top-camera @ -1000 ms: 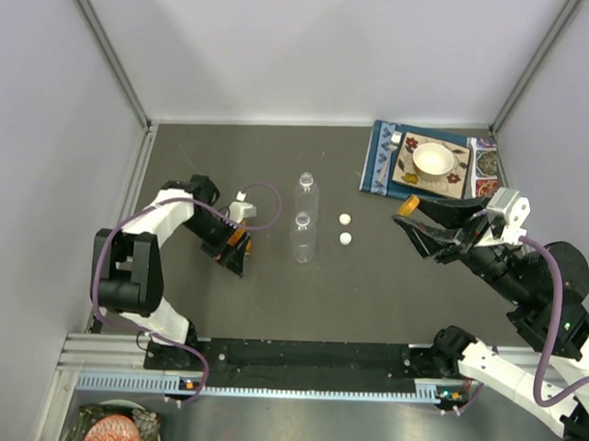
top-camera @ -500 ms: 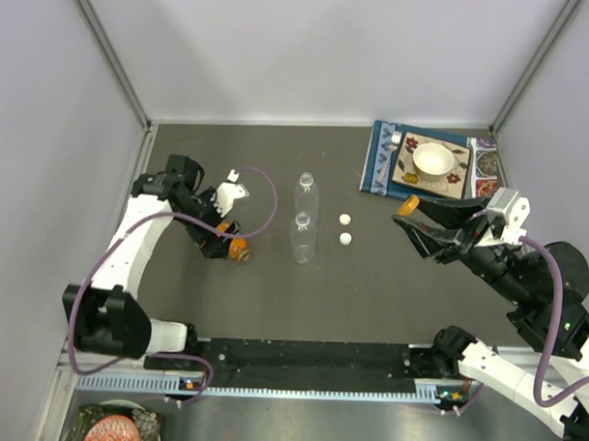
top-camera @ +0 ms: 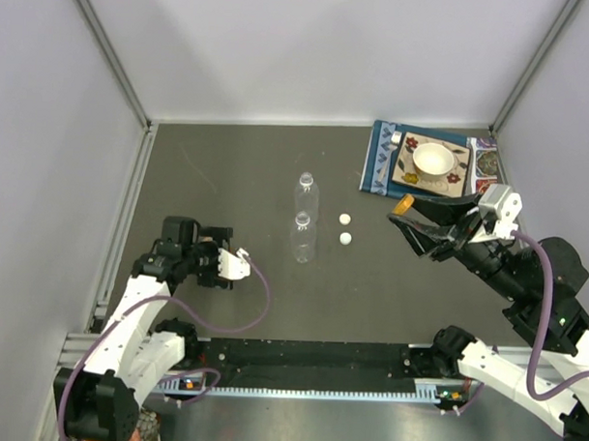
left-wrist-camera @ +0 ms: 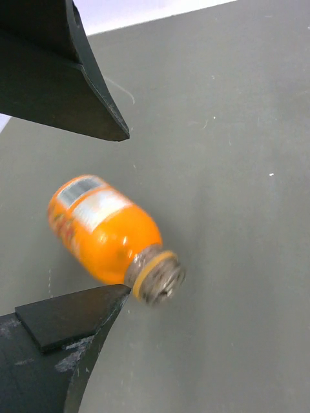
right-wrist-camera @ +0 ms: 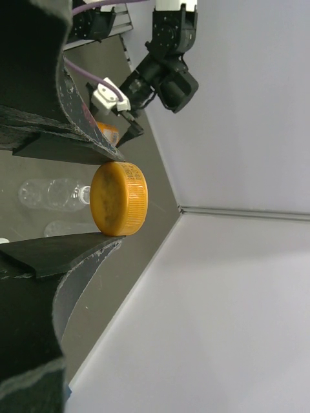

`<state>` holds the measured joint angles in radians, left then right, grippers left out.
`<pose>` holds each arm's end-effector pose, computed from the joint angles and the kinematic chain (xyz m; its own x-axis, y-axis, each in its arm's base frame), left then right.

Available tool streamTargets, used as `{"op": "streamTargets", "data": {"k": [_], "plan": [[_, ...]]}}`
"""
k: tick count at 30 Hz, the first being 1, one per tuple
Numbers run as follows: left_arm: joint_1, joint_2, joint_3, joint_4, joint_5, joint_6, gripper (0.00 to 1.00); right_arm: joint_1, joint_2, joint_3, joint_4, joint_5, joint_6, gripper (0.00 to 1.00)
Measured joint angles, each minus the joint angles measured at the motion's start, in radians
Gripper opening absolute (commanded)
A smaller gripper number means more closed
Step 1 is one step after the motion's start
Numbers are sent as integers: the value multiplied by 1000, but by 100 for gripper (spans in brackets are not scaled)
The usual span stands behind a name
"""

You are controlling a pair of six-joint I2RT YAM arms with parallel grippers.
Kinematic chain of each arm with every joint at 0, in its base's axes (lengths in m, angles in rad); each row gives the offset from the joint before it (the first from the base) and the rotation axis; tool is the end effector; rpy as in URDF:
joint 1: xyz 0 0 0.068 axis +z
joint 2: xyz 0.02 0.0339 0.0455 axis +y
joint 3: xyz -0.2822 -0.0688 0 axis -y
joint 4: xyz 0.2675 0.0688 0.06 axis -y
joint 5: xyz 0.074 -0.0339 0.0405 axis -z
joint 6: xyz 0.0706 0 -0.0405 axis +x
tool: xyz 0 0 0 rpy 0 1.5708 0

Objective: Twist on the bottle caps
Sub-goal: Adjust the plastic bottle at the center of the board.

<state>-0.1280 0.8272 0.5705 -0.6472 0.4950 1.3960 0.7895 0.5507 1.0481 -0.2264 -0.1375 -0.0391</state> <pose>0.1813 -0.0572 0.2044 0.2621 0.8400 -0.4751 0.8377 0.0465 0.5442 0.0809 0.0953 0.4801 0.2195 0.1663 -0.9613 -0.7883 0.6108 -0.0743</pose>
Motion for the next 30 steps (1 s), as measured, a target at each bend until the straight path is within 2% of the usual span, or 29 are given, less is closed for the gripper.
{"op": "streamTargets", "data": {"k": [4,8,13,17,21,25,27,30], "plan": [[0,51,-5,62,-19,82,98,0,0,0,0,-4,11,42],[2,105,31,39,-66,181,98,0,0,0,-5,-4,16,43],[10,187,159,-127,-124,280,98,0,0,1,-7,-3,15,43],[13,269,303,-232,-148,286,98,0,0,1,-10,-3,14,43],[33,286,388,-321,-143,288,98,0,0,1,-17,-3,14,43],[84,315,544,-509,-165,369,98,0,-1,2,-37,-1,9,44],[103,313,550,-541,-193,404,98,0,-1,3,-45,2,6,45],[114,272,422,-571,-243,445,98,0,-3,9,-52,6,4,46]]}}
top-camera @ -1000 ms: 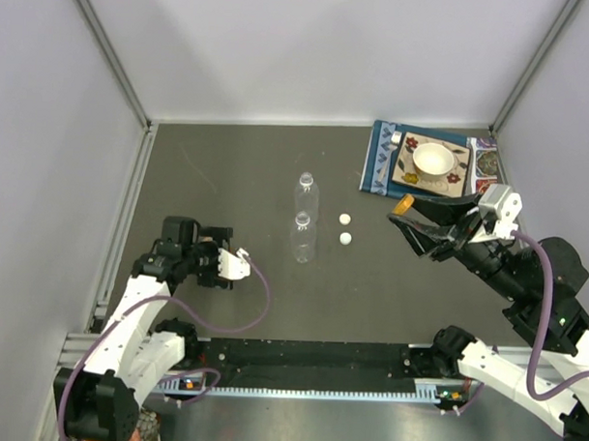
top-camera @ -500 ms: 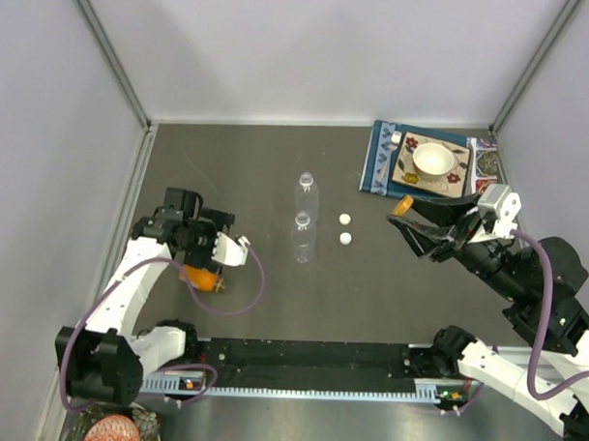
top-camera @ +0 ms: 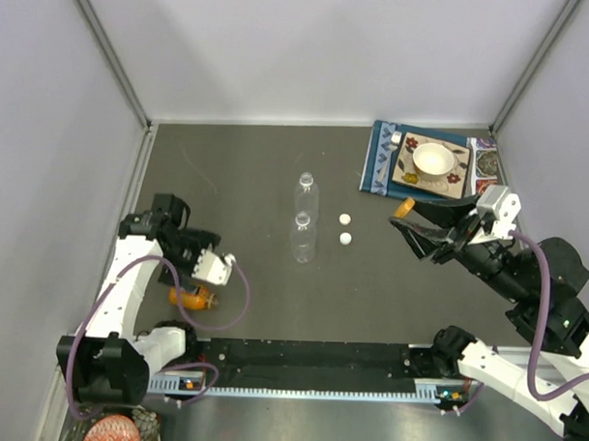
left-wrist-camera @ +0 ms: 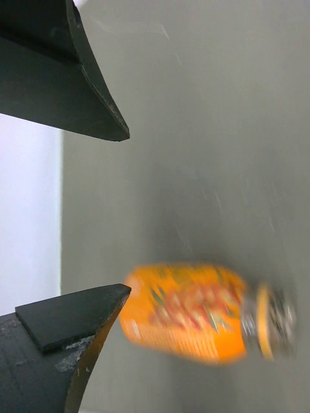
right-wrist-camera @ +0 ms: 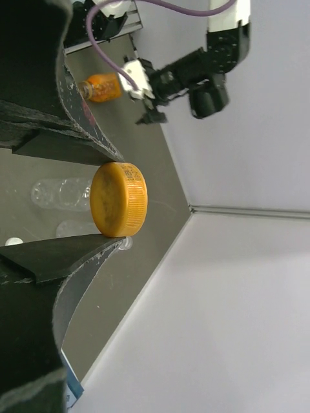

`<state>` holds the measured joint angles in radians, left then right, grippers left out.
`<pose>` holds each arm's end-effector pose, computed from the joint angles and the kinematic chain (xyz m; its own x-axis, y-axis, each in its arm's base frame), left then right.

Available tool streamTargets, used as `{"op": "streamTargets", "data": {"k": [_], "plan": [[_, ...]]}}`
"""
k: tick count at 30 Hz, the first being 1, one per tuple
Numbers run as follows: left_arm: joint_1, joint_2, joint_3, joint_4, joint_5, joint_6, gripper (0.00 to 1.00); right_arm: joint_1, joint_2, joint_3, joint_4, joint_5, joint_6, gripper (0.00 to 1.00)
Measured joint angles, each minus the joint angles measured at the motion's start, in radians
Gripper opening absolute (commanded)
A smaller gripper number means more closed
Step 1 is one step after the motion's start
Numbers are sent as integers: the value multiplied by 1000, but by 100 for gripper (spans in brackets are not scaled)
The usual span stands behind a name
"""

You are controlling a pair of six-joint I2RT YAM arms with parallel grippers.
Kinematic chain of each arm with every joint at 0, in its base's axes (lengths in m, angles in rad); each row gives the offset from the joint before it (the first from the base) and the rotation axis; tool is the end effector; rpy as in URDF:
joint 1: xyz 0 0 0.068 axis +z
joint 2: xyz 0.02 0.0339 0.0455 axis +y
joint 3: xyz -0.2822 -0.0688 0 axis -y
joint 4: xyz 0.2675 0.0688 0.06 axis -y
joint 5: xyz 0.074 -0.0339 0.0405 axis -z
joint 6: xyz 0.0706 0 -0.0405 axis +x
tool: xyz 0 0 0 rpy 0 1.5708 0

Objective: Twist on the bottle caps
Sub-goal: Adjust the plastic bottle at the center of the board.

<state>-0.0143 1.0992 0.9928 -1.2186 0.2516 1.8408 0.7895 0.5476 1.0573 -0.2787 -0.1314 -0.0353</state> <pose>0.1985 -0.0204 0.2581 0.3304 0.9288 -0.1678 0.9149 -0.2714 0.2989 0.0804 0.0942 0.4763 0.1891 0.1410 -0.9718 -0.7875 0.6129 -0.0643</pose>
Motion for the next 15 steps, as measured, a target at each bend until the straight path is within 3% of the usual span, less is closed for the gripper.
{"op": "streamTargets", "data": {"k": [3,15], "plan": [[0,-42,-137,-66,-21,24,98,0,-5,6,-2,3,-6,46],[36,-33,-286,-120,-46,23,97,0,3,14,-10,23,-29,48]]}}
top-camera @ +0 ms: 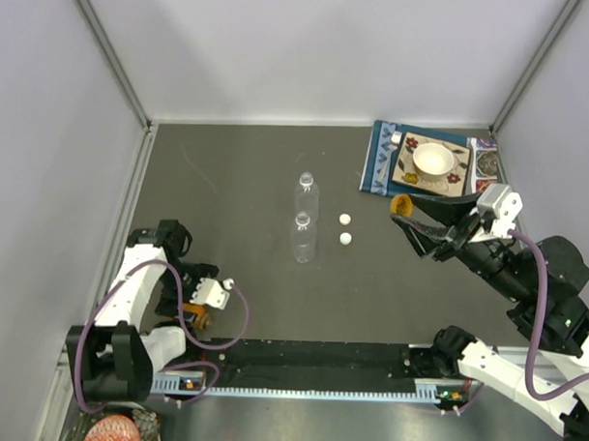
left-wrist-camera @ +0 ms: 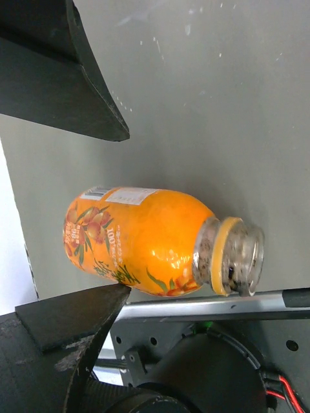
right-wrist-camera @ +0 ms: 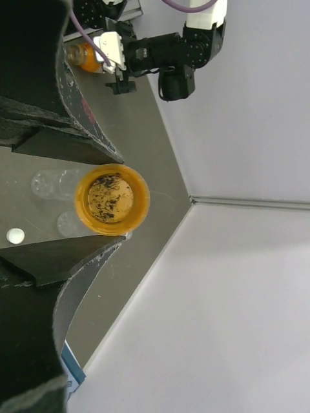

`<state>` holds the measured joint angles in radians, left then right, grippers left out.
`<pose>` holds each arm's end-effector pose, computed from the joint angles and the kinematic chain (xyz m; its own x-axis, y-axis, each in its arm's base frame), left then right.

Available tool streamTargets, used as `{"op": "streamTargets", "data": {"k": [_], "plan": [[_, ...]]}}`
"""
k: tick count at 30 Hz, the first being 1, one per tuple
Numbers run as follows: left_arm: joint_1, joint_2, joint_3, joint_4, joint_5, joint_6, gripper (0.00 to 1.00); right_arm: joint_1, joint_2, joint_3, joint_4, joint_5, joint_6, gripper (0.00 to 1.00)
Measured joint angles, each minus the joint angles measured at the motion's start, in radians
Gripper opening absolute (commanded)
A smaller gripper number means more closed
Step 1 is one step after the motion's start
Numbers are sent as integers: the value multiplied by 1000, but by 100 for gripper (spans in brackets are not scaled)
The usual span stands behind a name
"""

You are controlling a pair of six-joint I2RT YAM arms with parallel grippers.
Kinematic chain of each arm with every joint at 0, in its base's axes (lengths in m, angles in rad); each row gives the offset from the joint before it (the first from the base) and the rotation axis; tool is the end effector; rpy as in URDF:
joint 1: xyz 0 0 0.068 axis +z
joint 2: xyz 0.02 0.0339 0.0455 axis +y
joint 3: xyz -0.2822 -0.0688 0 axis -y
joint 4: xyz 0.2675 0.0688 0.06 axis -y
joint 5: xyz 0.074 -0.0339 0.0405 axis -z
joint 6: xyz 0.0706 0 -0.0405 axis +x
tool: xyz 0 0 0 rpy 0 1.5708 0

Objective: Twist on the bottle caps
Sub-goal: Adjust the plastic bottle at the center of the board.

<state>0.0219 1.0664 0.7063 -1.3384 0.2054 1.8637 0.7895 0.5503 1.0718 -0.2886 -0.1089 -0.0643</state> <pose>0.1372 -0.0114 0.1805 0.2409 0.9428 -0.2305 0.9631 -0.2616 -0.0635 0.0803 0.0919 0.4796 0.2123 0.1234 -0.9694 -0.7682 0.6342 -0.0876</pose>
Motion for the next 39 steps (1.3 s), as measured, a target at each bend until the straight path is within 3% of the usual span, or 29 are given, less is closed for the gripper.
{"op": "streamTargets", "data": {"k": [9,30,39], "plan": [[135,107,-8,15,6,30,97,0,24,30,-17,4,-3,48],[138,50,-80,108,167,99,96,0,43,21,-9,7,26,47],[123,13,-158,214,180,103,74,0,54,5,-6,6,42,45]]}}
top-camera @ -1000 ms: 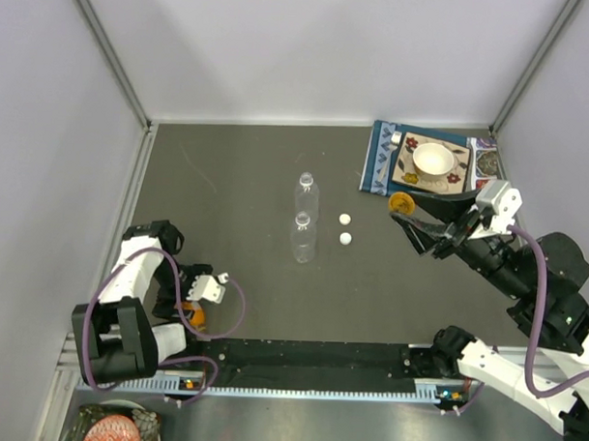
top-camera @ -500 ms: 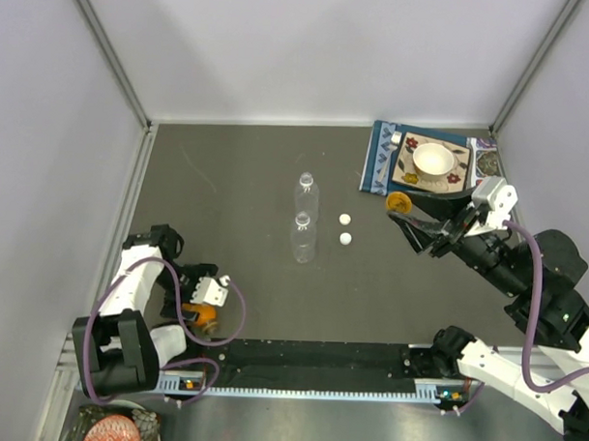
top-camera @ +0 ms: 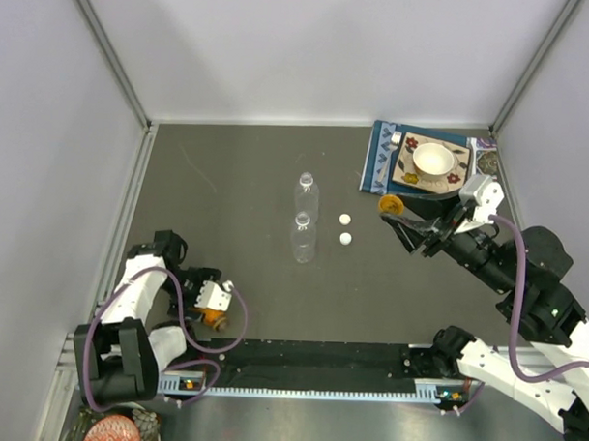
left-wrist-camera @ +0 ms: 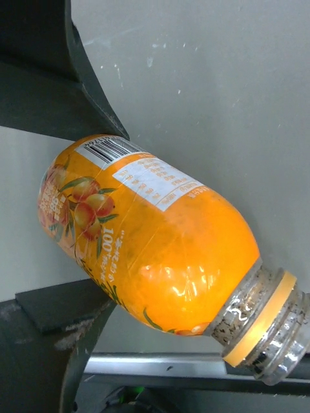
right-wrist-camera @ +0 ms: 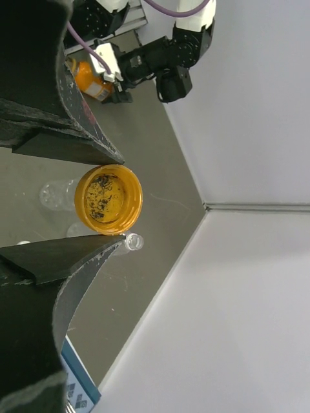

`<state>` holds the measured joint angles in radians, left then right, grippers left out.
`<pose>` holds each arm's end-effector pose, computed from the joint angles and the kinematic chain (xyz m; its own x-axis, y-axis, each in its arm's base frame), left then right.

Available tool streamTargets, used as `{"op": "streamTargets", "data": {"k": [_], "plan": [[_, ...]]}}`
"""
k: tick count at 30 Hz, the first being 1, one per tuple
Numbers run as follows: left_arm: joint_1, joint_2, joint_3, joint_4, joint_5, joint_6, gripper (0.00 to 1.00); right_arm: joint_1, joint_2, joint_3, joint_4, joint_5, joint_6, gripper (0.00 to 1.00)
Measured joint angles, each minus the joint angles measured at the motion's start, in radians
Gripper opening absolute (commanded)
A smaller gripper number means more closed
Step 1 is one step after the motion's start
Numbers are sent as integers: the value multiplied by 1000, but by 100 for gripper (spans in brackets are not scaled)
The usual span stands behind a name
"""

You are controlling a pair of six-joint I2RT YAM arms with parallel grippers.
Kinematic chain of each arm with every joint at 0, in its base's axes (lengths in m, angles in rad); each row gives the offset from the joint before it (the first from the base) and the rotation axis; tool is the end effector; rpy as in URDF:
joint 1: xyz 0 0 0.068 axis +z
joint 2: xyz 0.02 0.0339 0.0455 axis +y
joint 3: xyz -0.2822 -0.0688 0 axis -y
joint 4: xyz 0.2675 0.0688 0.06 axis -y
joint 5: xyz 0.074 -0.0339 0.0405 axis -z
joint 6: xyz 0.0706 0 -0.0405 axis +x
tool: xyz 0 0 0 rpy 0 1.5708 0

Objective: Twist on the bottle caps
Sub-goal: Adjust the plastic bottle at the center of the board.

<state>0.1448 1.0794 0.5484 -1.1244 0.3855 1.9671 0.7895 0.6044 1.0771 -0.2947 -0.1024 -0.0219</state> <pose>0.1385 -0.0066 0.1397 0.2283 0.8971 -0.3783 0.9733 -0.2195 0.0667 0.0939 0.1049 0.4746 0.1417 0.1119 -0.9836 -0.7742 0.6317 -0.0396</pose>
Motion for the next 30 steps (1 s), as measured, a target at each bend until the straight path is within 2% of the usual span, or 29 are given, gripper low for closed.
{"op": "streamTargets", "data": {"k": [6,14,18,24,30], "plan": [[-50,39,13,49,41,-113,63,0,2,-36,1,0,28,45],[-80,233,145,140,117,-357,50,0,6,-52,-2,0,45,45],[-137,302,210,199,126,-461,49,0,7,-58,-6,0,49,45],[-238,349,217,246,123,-558,49,0,4,-86,-26,2,50,45],[-257,361,225,253,118,-612,49,0,-2,-158,-84,23,70,42]]}}
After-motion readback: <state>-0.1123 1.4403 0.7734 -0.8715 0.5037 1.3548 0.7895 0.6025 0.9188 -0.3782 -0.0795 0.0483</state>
